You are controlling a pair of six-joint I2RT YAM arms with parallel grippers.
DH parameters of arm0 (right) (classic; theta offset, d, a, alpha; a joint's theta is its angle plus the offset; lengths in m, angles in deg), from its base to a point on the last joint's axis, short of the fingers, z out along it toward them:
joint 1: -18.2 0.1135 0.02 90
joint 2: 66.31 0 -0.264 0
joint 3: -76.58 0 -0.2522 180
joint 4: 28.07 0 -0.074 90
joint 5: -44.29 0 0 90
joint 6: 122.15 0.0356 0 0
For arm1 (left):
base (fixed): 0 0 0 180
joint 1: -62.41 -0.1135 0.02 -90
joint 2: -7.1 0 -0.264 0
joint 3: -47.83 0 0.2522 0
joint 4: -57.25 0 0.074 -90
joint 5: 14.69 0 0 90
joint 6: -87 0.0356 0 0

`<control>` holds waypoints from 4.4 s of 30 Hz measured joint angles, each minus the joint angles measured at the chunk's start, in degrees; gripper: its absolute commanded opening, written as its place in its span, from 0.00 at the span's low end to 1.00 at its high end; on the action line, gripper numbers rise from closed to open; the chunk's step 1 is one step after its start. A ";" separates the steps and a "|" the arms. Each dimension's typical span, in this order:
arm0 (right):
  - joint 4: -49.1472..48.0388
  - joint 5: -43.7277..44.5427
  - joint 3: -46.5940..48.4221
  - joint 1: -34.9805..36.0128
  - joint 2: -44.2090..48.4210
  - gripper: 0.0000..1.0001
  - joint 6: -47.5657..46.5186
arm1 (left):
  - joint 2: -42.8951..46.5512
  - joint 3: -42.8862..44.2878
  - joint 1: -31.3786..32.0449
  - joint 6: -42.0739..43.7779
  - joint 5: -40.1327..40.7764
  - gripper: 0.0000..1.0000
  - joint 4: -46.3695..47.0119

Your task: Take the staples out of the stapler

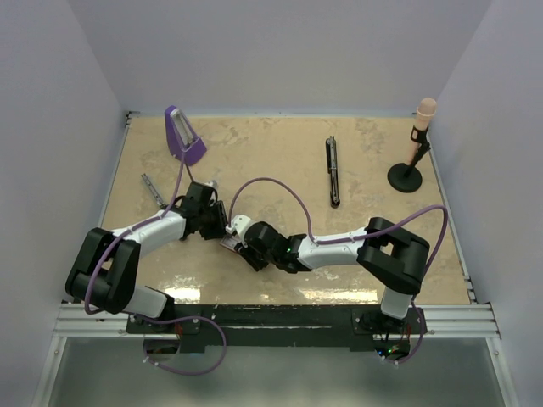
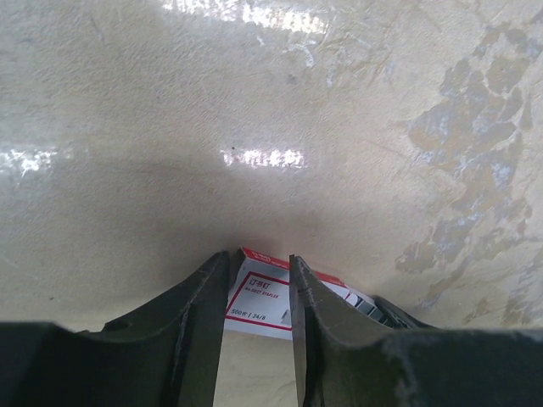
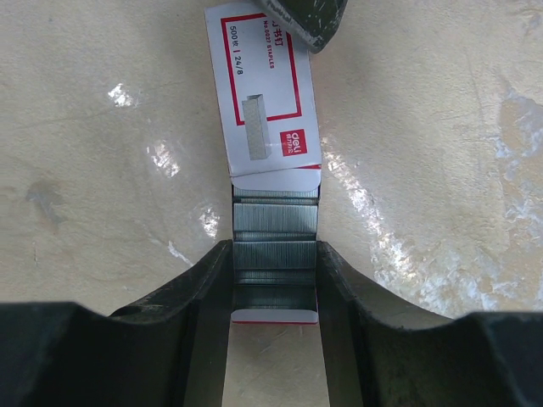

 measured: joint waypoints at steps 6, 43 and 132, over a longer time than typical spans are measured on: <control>-0.09 -1.51 -0.02 0.35 0.00 0.29 -0.22 | 0.72 0.48 0.00 0.04 1.66 0.41 -2.51; 0.61 -0.98 1.27 0.63 -0.72 0.40 -2.40 | 2.19 -2.91 0.20 -0.17 -1.70 0.33 2.01; -4.98 -14.91 -15.56 -13.86 12.35 0.22 29.94 | 16.96 -16.79 4.68 -7.10 -8.28 0.28 6.23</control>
